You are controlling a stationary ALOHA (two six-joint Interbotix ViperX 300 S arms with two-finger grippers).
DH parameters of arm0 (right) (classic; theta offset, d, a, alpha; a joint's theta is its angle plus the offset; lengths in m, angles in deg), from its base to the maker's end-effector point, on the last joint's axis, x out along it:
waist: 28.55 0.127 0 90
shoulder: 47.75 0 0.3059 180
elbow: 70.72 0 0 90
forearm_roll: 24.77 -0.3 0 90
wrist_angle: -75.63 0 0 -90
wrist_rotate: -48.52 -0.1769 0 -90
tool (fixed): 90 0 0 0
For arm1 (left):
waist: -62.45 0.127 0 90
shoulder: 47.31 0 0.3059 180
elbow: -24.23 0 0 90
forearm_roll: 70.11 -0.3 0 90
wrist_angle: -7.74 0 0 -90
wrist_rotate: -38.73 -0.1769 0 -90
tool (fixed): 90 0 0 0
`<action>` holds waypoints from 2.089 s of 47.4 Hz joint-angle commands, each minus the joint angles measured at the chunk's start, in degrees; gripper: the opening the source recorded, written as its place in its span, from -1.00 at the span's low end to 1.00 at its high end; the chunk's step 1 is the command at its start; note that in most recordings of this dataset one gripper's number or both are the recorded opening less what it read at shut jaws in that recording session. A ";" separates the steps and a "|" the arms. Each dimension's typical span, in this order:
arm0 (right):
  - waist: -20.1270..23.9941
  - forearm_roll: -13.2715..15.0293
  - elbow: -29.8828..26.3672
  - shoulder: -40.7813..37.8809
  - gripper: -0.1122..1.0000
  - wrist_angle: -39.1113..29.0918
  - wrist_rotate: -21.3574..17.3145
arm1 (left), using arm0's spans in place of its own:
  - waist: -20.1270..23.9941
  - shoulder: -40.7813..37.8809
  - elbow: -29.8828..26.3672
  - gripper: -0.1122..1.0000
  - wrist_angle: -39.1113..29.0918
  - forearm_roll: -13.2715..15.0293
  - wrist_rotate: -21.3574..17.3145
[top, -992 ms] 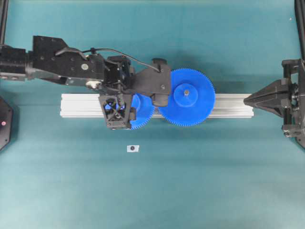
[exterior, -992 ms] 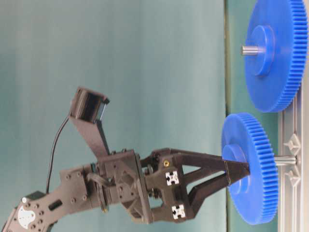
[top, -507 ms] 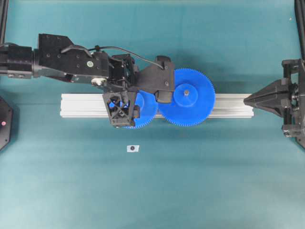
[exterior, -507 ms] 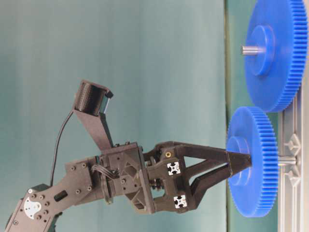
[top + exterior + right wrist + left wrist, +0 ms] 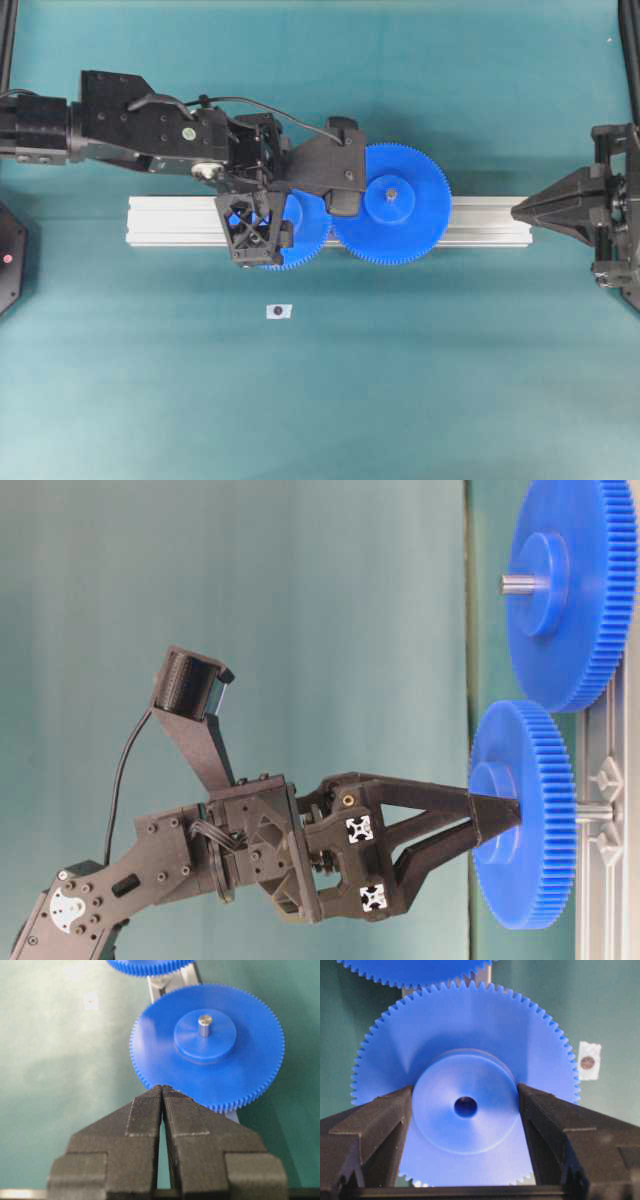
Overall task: Insert the small gear onto the shaft.
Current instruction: 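Open the left gripper to release the gear on the shaft, then raise and withdraw the open left gripper from the gear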
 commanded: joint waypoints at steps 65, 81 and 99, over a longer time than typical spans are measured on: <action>-0.09 -0.09 -0.62 -0.09 -0.65 0.44 -0.79 | -1.32 5.10 -4.57 0.67 -4.31 -0.26 -0.18; -0.18 -0.09 -0.62 0.00 -0.65 0.44 -0.79 | -1.32 5.27 -4.66 0.67 -4.31 -0.26 -0.09; -0.09 -0.09 -0.62 0.00 -0.65 0.44 -0.70 | -1.67 7.73 -4.57 0.67 -4.31 -0.26 -0.09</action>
